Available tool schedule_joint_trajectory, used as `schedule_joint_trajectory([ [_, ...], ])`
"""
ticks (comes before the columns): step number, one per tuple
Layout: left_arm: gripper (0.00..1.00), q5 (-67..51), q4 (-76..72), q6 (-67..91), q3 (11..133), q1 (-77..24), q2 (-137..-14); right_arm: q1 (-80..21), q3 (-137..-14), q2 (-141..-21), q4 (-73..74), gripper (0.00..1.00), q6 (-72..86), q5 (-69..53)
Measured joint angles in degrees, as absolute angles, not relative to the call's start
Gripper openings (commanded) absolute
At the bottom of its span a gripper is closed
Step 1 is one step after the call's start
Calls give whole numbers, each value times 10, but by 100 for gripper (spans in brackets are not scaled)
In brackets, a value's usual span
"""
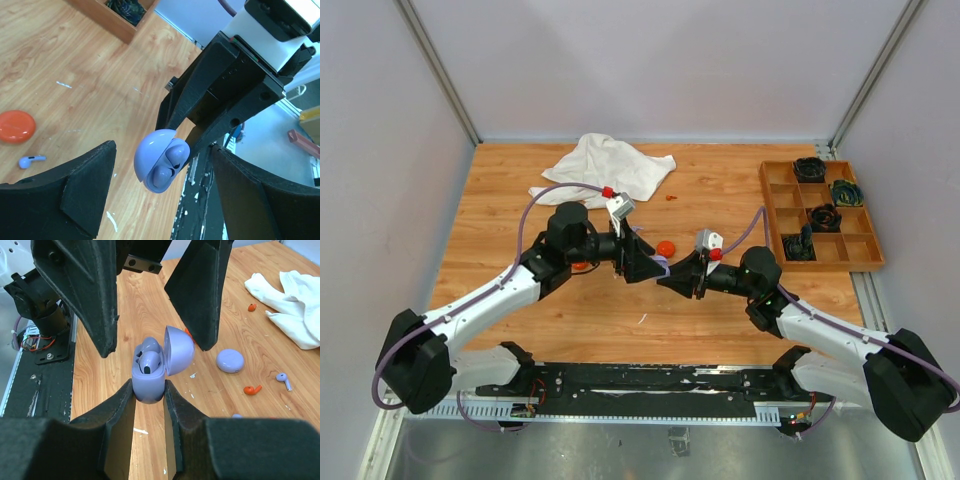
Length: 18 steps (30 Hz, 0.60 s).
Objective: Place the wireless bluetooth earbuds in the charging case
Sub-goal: Close the charging case.
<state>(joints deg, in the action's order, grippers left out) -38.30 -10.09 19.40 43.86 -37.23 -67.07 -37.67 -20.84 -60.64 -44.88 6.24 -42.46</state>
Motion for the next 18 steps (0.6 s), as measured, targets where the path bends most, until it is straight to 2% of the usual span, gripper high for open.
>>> schedule_joint_trajectory([
  [11,72,-443,-116,201,438,-371,-671,-377,-208,-607,-456,1,71,-426],
  [18,70,-466,-122,201,438,-368,-659,-377,-208,-606,-448,1,75,-433],
])
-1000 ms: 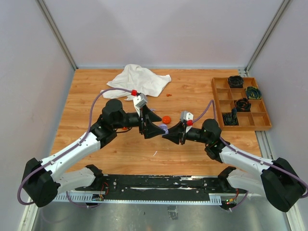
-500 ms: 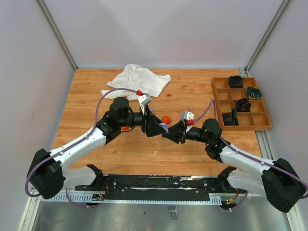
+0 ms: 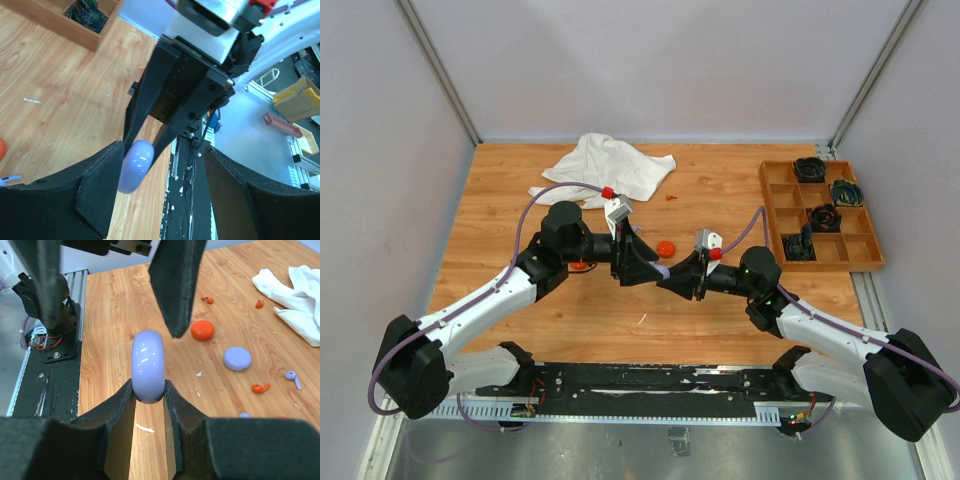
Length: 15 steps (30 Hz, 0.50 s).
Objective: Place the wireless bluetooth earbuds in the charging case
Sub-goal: Close the charging case.
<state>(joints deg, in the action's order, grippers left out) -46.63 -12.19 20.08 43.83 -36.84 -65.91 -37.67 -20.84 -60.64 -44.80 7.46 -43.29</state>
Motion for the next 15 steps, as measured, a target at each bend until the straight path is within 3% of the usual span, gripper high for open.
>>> schedule_joint_trajectory([
  [8,74,-481,-123,200,438,-369,-646,-376,-208,-606,-430,1,86,-432],
  [15,81,-364,-79,198,437,-369,-616,-354,-211,-599,-361,1,109,-408],
])
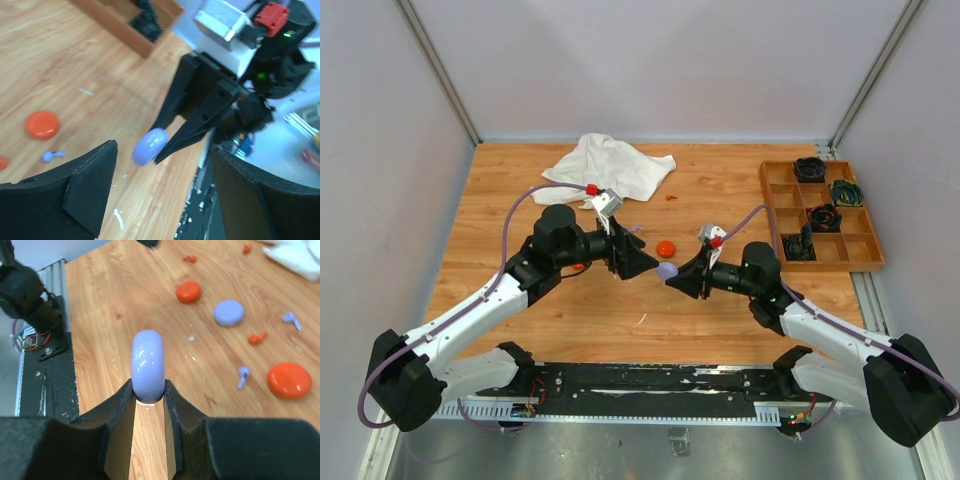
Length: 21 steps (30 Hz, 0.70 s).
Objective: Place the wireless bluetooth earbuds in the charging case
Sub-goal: Place the charging case at the center of the board.
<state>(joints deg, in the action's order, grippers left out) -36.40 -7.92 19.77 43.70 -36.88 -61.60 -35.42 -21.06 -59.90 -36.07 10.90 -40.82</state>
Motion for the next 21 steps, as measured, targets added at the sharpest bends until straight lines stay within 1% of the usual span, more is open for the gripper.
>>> schedule_joint_trajectory([
  [9,89,-104,16,216,423,-369,-607,-230,-214,-595,-226,1,166,-364],
  [14,94,-17,46,234,403,-368,-607,-150,-231,-621,-176,2,194,-349],
  [18,96,37,63,248,387,-364,-606,-103,-260,-686,-152,3,224,-342],
  [21,97,65,66,254,376,-359,-606,-89,-289,-743,-135,4,240,-342],
])
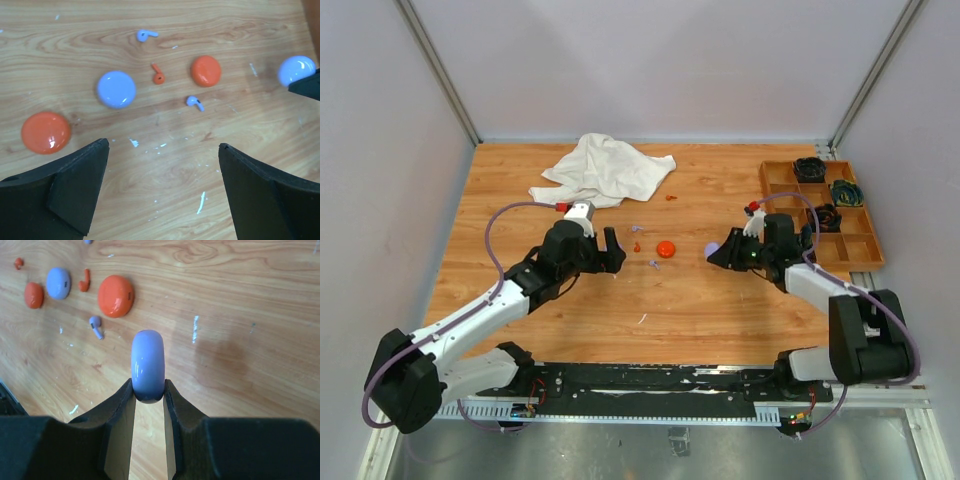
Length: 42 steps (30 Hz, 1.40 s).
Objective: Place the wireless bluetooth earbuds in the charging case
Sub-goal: Place the charging case at the center of the board.
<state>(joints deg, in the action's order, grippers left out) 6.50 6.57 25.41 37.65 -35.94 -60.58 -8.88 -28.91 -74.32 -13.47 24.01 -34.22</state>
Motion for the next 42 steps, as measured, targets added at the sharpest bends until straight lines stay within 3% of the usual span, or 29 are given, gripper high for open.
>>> schedule_joint_trajectory([
  [6,97,96,65,268,348,-351,-606,-77,-370,-864,-95,11,254,-356],
  [18,97,105,60,275,342,-346,-614,-46,-415,-947,-37,43,254,-386],
  [26,97,92,61,275,342,-346,-624,-42,-420,-928,-9,62,246,-382],
  [36,96,89,62,288,355,-346,-642,-52,-413,-844,57,77,210,-297],
  [42,95,97,63,288,396,-346,-699,-126,-390,-743,54,82,170,-233],
])
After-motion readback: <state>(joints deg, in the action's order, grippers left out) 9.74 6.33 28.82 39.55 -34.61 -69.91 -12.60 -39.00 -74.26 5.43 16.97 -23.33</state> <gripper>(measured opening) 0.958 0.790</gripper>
